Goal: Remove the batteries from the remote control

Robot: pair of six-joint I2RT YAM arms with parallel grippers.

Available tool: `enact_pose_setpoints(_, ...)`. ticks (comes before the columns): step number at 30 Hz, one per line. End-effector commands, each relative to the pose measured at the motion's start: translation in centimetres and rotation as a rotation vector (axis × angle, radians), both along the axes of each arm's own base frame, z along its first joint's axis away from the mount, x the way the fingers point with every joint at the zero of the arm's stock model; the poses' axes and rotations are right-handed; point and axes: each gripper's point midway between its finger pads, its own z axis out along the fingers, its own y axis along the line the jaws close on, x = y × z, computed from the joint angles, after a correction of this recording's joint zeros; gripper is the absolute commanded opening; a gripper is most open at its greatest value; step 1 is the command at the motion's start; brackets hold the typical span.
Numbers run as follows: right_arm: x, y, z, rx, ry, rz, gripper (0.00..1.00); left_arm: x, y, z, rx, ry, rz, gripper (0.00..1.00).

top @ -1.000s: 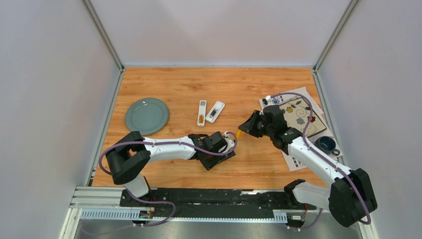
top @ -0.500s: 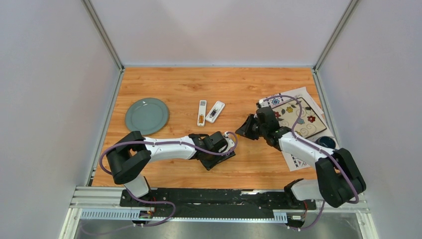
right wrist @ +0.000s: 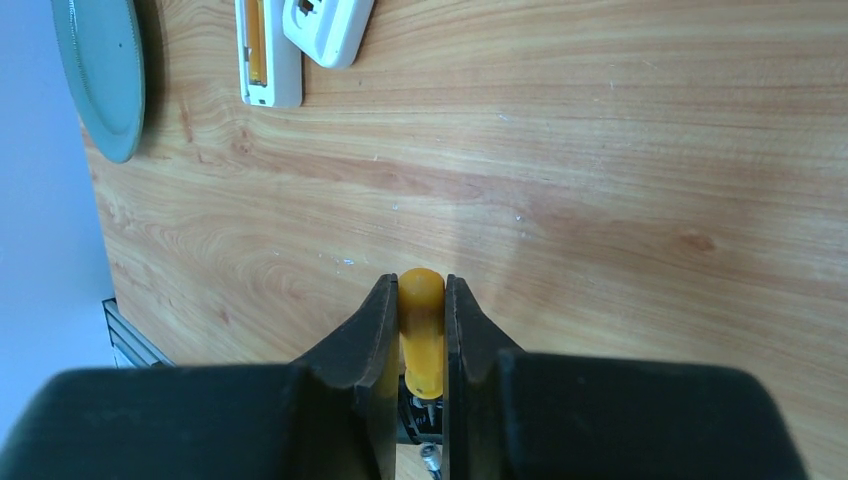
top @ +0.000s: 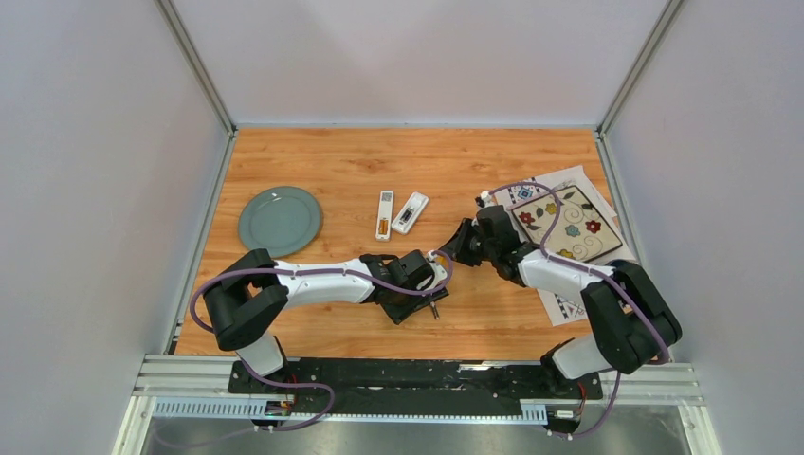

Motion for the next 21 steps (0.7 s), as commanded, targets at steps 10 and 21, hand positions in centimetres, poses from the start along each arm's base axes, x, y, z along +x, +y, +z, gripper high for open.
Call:
enact_pose_setpoints(10,-0.5,0.4,3.4,0.024,-0.063,0.01,0.0,-0.4,1.1,-2.6,0.061,0.031,0.051,0.0)
enact_pose_setpoints(21,0.6,-3.1,6.5,-0.032,-0.148,-0.079,0.0,3.0,2.2,-0.6,0.055,-0.04,0.253,0.0)
